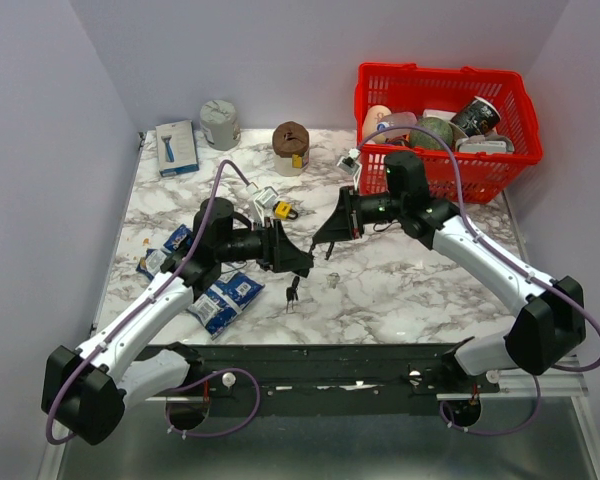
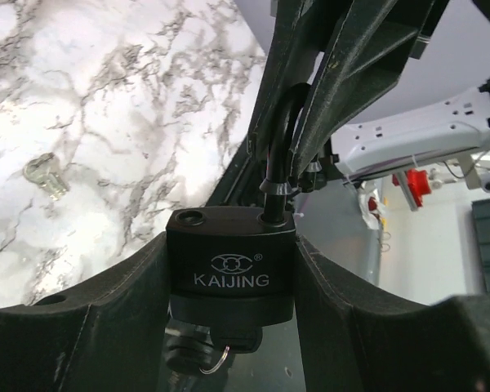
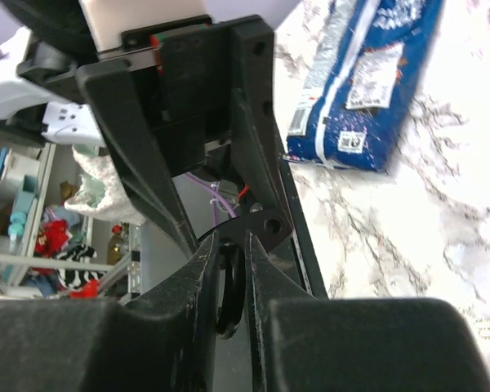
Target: Unlock with the key
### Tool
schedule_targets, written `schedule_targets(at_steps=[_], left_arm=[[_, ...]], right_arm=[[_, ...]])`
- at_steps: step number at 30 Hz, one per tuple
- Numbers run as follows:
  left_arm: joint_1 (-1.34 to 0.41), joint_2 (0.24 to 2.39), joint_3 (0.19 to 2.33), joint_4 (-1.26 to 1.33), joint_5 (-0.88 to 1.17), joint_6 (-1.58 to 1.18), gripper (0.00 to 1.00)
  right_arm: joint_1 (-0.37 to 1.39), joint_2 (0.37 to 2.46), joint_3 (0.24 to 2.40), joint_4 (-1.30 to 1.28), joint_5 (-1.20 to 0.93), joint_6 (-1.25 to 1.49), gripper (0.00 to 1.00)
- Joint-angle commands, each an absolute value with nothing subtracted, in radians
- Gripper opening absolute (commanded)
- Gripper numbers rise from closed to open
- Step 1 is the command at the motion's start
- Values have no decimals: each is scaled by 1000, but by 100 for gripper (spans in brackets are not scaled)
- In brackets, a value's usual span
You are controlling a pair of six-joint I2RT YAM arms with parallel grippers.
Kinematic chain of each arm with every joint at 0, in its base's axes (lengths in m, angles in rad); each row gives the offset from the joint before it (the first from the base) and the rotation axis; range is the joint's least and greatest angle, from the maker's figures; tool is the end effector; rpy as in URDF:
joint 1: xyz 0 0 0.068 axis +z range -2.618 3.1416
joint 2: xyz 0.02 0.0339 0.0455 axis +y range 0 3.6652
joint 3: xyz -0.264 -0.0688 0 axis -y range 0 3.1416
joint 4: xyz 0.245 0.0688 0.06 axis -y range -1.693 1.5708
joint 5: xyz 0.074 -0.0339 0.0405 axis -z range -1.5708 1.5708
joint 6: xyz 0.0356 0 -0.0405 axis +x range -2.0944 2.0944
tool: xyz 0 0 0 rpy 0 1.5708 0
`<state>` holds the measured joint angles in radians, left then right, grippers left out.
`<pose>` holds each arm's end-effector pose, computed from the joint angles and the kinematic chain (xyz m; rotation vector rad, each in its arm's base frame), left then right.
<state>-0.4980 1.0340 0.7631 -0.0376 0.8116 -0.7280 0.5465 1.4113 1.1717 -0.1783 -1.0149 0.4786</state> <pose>0.1906 -0.1330 0.3027 0.3962 2.0683 -1.5509 0.2535 0.1896 0.3366 -0.8029 2.0055 1.6321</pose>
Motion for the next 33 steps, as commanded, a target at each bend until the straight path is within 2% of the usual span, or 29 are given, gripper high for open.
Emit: schedule_targets(at_steps=[1,6,8,11,12,13,15,21,26,33], left_arm=[[-494,997,802,-110,606,-669,0],[-525,1003,827,-147,512,-653,0],[-540,1020,842,-164,485,-649,0],[-581,1063,877,-166,456,-652,0],[-595,1086,891,-167,425,-653,0],[-604,1097,896,-167,411,-657,0],[-623,1123,905,-181,368,-663,0],[-617,1160,923,-293,215,-673,0],[-562,1192,910,-415,231,-681,0],[-442,1282,883,-405,259,-670,0]], right_arm=[[555,1404,1201,-293,-974,492,19],[555,1401,1218,-348,-835,543,5],[555,1402,1219,-350,-796,567,6],[548,1388,1215,-379,-682,598,33],[532,1373,1206,-390,-652,604,51],[520,1362,1197,-396,-631,612,60],[470,1336,1165,-406,-598,635,69],[390,1195,1123,-492,-456,600,74],[388,1095,1066,-514,-359,609,76],[388,1066,1005,-471,-376,655,77]])
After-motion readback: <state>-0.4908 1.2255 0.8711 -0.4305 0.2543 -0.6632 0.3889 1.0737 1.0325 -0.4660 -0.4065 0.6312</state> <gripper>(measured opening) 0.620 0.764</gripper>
